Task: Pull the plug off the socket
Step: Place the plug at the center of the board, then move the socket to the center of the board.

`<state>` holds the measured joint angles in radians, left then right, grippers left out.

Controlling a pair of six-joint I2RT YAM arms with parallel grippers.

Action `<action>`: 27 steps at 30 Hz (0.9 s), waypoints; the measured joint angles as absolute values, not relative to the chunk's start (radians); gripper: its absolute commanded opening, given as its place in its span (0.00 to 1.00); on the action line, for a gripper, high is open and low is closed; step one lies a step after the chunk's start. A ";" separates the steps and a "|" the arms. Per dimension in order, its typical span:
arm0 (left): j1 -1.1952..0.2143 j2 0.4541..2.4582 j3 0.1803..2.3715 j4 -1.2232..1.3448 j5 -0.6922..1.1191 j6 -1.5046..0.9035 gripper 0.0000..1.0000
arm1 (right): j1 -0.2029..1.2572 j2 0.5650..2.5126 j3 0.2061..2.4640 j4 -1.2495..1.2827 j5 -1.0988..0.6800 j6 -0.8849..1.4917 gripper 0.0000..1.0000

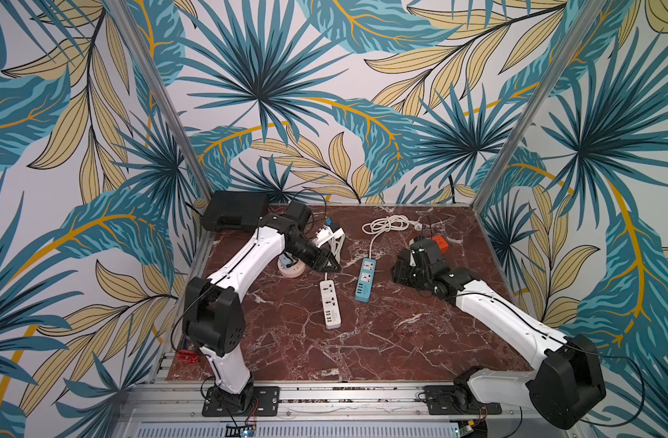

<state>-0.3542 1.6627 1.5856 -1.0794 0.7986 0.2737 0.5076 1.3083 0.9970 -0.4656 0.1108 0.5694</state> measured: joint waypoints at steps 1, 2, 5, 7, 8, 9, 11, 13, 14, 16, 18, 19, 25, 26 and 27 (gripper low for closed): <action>-0.346 1.605 1.583 -1.089 0.776 0.281 0.57 | 0.552 1.324 1.030 -0.481 0.129 0.567 0.62; -0.334 1.548 1.576 -1.094 0.755 0.284 0.59 | 0.593 1.346 1.064 -0.493 0.146 0.564 0.62; -0.263 1.407 1.530 -1.114 0.719 0.294 0.63 | 0.694 1.433 1.153 -0.512 0.178 0.559 0.65; -0.187 1.336 1.486 -1.147 0.703 0.305 0.67 | 0.757 1.509 1.213 -0.528 0.197 0.556 0.69; -0.153 1.311 1.460 -1.159 0.692 0.309 0.69 | 0.787 1.547 1.239 -0.534 0.208 0.554 0.72; -0.116 1.286 1.427 -1.171 0.678 0.313 0.69 | 0.817 1.588 1.267 -0.542 0.216 0.550 0.75; -0.053 1.245 1.356 -1.187 0.649 0.324 0.69 | 0.869 1.665 1.313 -0.551 0.221 0.544 0.77; 0.015 1.206 1.285 -1.199 0.625 0.327 0.69 | 0.909 1.734 1.348 -0.558 0.222 0.541 0.79; 0.046 1.190 1.259 -1.204 0.621 0.329 0.71 | 0.920 1.757 1.357 -0.558 0.221 0.541 0.80; 0.119 1.154 1.214 -1.208 0.616 0.339 0.77 | 0.936 1.802 1.370 -0.560 0.221 0.542 0.81; 0.163 1.123 1.175 -1.206 0.607 0.350 0.78 | 0.944 1.838 1.382 -0.564 0.220 0.544 0.82; 0.173 1.108 1.151 -1.192 0.597 0.350 0.78 | 0.947 1.855 1.391 -0.567 0.221 0.545 0.82; 0.179 1.083 1.026 -1.090 0.586 0.301 0.85 | 0.985 1.951 1.456 -0.577 0.225 0.552 0.82; 0.178 1.084 1.026 -1.081 0.587 0.296 0.85 | 0.989 1.961 1.459 -0.577 0.225 0.554 0.82; 0.178 1.083 1.026 -1.068 0.586 0.293 0.85 | 0.993 1.972 1.460 -0.577 0.225 0.557 0.82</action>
